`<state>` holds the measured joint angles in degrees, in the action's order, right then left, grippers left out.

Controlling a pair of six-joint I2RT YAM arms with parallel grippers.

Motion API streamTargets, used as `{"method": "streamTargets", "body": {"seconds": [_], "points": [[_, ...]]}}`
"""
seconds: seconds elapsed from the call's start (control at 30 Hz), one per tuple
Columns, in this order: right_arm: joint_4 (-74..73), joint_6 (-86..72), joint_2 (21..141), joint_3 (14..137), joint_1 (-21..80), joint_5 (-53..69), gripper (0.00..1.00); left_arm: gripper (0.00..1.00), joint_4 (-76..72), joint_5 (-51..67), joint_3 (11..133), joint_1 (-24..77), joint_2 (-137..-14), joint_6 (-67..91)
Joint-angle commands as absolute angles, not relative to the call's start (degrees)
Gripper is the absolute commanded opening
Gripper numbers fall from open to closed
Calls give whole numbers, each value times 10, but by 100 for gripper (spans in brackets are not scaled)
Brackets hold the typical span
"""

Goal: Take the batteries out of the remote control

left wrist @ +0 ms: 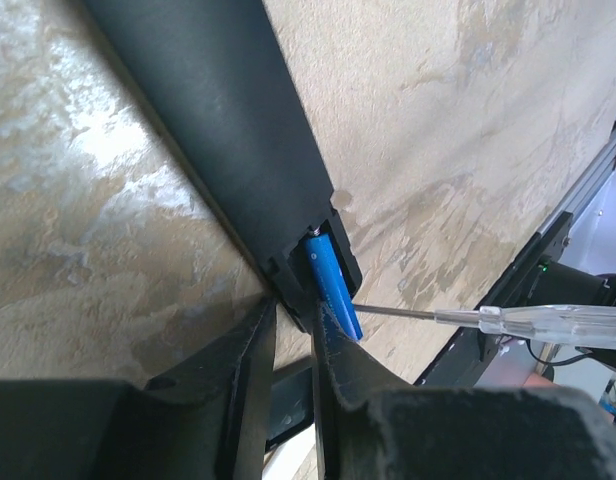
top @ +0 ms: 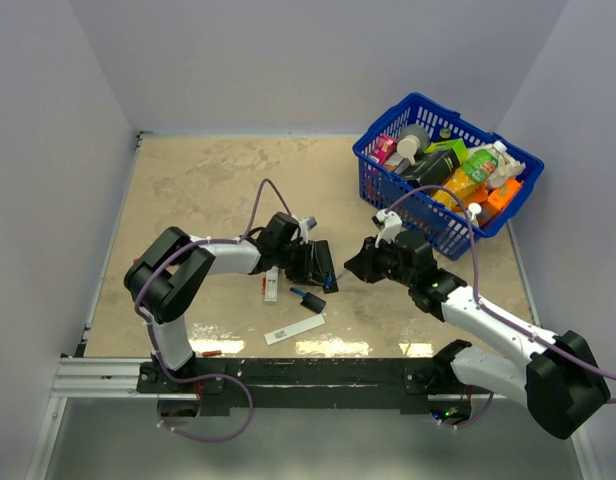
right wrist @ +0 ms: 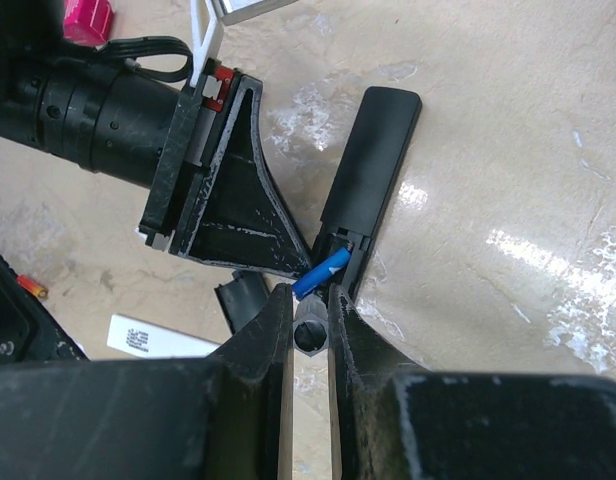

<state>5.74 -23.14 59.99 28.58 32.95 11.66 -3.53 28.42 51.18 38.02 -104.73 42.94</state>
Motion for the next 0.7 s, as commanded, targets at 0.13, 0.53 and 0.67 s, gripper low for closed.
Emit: {"method": "streamTargets", "body": {"seconds": [0.13,0.53,0.67], "points": [[108,-250,607,306,331,135,0,25,-15,261,505,387,-995,426],[106,-216,656,342,331,120,0,26,105,119,497,386,-883,406],[112,-221,662,352,331,148,0,26,120,77,498,385,-854,410]]}}
